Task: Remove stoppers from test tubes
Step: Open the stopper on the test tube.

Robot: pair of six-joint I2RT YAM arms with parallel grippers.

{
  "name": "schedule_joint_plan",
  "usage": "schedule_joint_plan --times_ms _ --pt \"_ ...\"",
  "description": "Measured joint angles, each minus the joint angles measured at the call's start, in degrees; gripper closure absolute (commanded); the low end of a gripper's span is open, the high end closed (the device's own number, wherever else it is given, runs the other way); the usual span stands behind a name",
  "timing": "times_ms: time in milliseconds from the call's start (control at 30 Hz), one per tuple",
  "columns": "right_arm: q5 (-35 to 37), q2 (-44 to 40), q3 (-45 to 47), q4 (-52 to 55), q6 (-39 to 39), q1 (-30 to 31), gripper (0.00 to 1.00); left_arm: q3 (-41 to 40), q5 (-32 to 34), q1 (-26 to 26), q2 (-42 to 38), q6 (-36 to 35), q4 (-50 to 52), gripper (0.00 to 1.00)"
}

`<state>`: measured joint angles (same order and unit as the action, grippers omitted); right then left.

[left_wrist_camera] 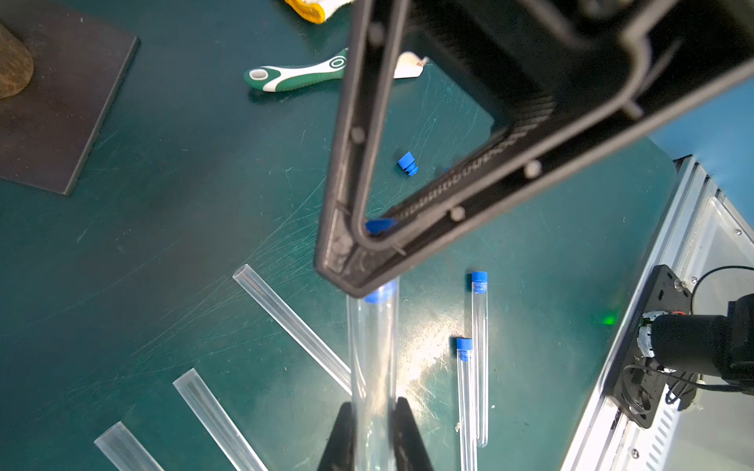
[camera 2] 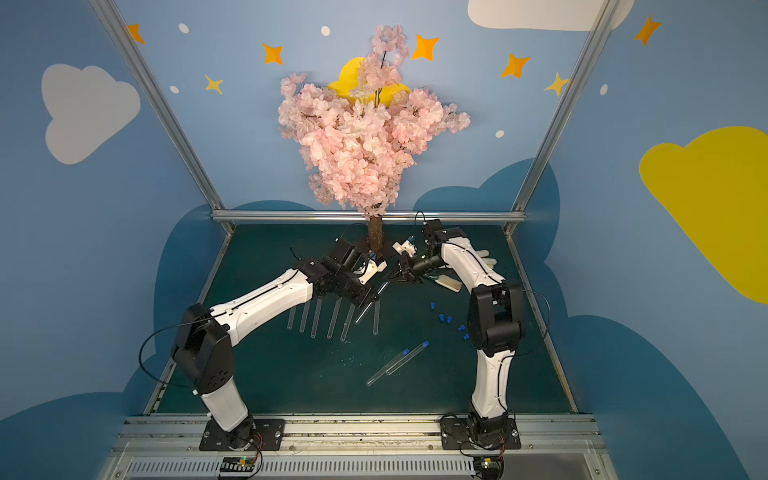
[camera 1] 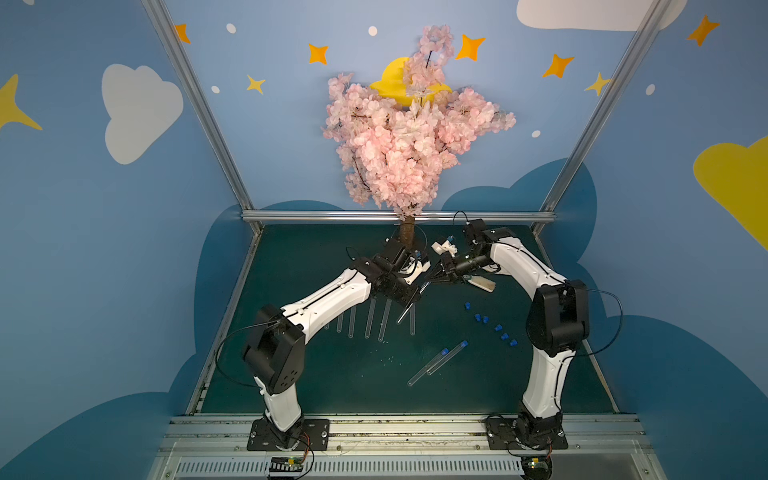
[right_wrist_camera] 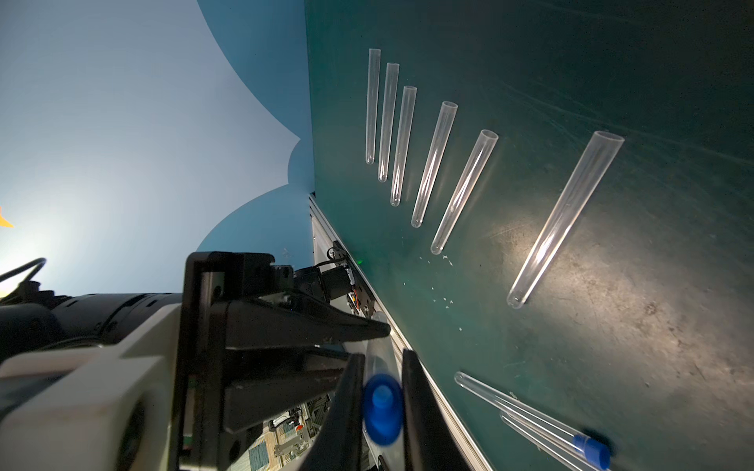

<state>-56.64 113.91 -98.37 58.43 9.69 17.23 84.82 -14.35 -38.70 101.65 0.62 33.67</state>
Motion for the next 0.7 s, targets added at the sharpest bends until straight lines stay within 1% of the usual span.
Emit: schedule_joint_plan --times_ms 300,533,700 --pt "0.9 0.0 0.0 0.5 -0.2 -0.2 0.9 -0.8 0.0 -0.1 0.0 -0.2 -0.9 0.94" --pt "2.5 0.0 -1.1 0.1 -1.1 -3.4 0.9 -3.1 0.7 -0.1 1.0 -0.3 6.3 0.94" --pt "4.1 0.0 -1.1 0.3 -1.3 -4.1 0.9 -3.3 0.9 -0.1 1.1 -0.3 7.4 0.94"
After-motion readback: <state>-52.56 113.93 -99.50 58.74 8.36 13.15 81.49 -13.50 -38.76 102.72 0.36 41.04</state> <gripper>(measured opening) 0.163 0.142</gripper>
